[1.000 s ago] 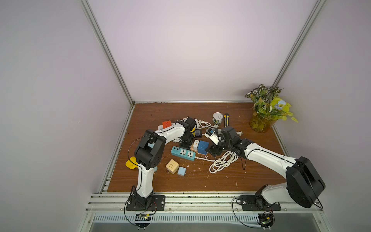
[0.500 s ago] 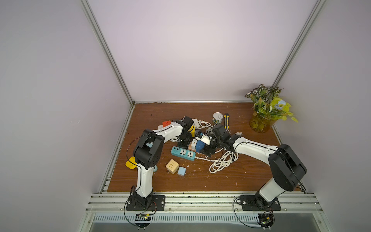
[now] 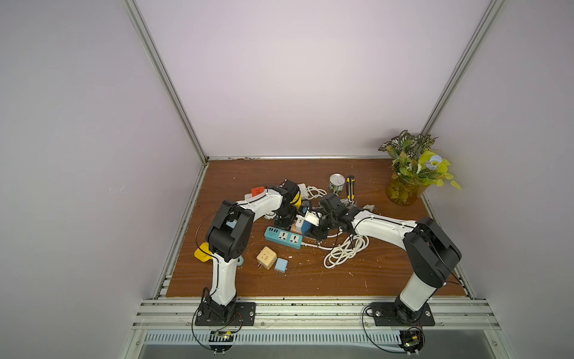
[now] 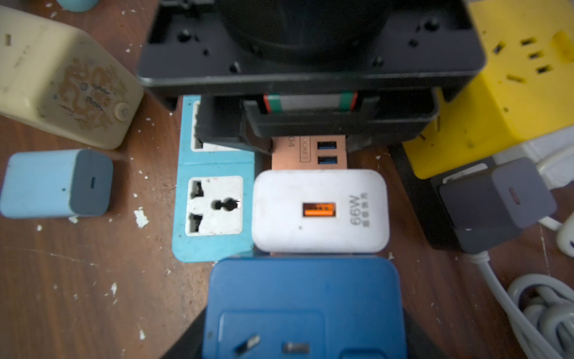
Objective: Pull the plug off the socket
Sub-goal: Adjust the socket at the center of the board, then remove the plug from the socket.
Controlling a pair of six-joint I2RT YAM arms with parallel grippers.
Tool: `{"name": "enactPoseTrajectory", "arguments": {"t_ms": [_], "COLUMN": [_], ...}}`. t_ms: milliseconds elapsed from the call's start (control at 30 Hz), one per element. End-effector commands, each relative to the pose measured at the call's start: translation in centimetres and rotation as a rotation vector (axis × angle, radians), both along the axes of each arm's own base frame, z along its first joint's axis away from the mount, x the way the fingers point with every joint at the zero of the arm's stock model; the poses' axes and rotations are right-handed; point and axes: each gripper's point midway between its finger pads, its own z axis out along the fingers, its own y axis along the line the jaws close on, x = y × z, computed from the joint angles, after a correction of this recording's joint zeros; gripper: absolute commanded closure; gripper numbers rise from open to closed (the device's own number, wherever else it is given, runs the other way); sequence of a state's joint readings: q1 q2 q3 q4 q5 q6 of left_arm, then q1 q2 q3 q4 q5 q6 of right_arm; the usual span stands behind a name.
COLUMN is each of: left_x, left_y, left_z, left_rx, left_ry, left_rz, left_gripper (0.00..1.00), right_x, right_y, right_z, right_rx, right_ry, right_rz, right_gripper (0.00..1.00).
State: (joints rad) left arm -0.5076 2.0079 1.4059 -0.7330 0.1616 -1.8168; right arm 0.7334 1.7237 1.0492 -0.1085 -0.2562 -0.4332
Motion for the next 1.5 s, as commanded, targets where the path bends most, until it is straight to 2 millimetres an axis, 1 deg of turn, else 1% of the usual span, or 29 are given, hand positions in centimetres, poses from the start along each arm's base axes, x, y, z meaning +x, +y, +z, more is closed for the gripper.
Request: {"name": "enactPoseTrajectory", "arguments": {"t_ms": [0, 33, 133, 333, 567, 733, 867, 1100, 1200, 1267, 1333, 1467], "left_x": [-1.5, -1.5, -1.5, -1.6, -1.7, -1.8, -1.8, -1.9, -1.6, -1.5, -1.4, -1.1], "left_y": [2.7, 2.7, 2.7, 2.6, 2.8, 2.8, 2.8, 2.5, 2.2, 2.1, 1.9, 1.5], "left_z": [-3.6, -3.7, -3.8, -4.1, -4.3, -4.5, -4.7, -4.9, -4.7, -4.6, -4.5, -4.3], "left_rx": [0.110, 0.110, 0.108, 0.107, 0.118, 0.129, 0.138, 0.139, 0.133, 0.127, 0.120, 0.105], "left_ry": [0.095, 0.097, 0.100, 0.110, 0.112, 0.114, 0.112, 0.117, 0.109, 0.106, 0.104, 0.099], "left_rz": [0.008, 0.007, 0.010, 0.011, 0.011, 0.009, 0.004, -0.001, 0.000, -0.003, -0.004, -0.007], "left_gripper": [0.80, 0.81, 0.81, 0.82, 0.84, 0.84, 0.85, 0.85, 0.85, 0.85, 0.85, 0.85], "right_x": [-0.1, -0.1, -0.2, -0.6, -0.8, -1.5, -1.4, -1.8, -2.1, -2.6, -3.7, -7.1], "right_y": [0.7, 0.6, 0.8, 1.2, 1.4, 1.6, 1.4, 1.3, 1.2, 1.1, 0.9, 0.3], "right_z": [0.8, 0.9, 1.7, 3.3, 4.6, 6.1, 7.1, 7.4, 8.4, 9.3, 9.7, 9.5], "right_rx": [-0.006, -0.009, 0.005, 0.035, 0.060, 0.117, 0.159, 0.204, 0.237, 0.273, 0.307, 0.398], "right_ry": [-0.021, -0.023, -0.036, -0.045, -0.043, -0.037, -0.022, 0.052, 0.073, 0.114, 0.188, 0.388], "right_rz": [0.024, 0.027, 0.037, 0.077, 0.083, 0.095, 0.075, 0.066, 0.041, 0.009, -0.025, -0.102], "right_gripper": [0.62, 0.67, 0.76, 0.86, 0.89, 0.91, 0.93, 0.95, 0.95, 0.95, 0.95, 0.93]}}
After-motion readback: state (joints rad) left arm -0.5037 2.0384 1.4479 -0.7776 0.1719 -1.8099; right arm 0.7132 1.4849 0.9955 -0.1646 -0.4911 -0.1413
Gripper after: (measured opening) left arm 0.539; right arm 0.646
